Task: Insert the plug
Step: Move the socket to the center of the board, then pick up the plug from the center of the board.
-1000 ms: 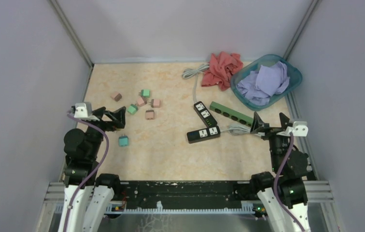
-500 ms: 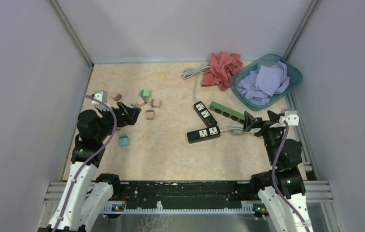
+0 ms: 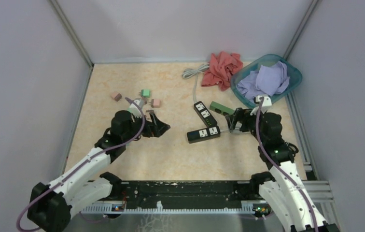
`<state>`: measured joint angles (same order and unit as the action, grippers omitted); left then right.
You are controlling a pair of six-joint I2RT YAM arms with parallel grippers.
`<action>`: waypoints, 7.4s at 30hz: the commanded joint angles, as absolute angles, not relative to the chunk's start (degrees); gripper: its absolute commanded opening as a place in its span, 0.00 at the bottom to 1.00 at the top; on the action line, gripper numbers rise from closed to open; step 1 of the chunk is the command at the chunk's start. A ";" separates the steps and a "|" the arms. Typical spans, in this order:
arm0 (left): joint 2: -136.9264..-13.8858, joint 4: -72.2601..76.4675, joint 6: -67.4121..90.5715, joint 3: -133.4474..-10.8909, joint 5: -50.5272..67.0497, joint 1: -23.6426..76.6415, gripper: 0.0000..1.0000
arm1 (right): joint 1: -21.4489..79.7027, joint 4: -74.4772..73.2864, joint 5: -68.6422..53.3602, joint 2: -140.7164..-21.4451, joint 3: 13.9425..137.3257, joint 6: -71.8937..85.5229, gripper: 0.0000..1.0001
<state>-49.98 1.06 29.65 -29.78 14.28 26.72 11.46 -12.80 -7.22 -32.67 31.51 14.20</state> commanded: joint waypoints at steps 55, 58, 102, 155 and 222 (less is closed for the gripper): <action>-83.60 4.86 28.62 -35.92 -5.08 42.55 0.58 | 38.65 9.50 -20.65 -81.69 37.29 25.49 0.52; -81.75 3.73 27.98 -34.45 -6.16 40.49 0.58 | 41.76 10.26 -21.19 -84.59 39.80 26.08 0.51; -60.53 -26.14 44.64 -31.85 -35.09 22.07 1.00 | 39.22 7.83 -12.99 -71.19 33.82 12.30 0.75; -75.67 -12.44 34.37 -31.39 -7.91 18.50 0.71 | 39.20 5.23 -13.35 -70.77 34.23 11.95 0.76; -68.48 1.32 3.54 -44.01 4.69 52.87 0.44 | 33.13 10.64 -40.44 -79.21 45.00 31.19 0.63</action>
<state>-69.43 -2.94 5.21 -43.68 2.96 52.29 33.45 7.44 -36.93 -78.13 42.44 30.61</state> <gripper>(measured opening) 0.520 0.650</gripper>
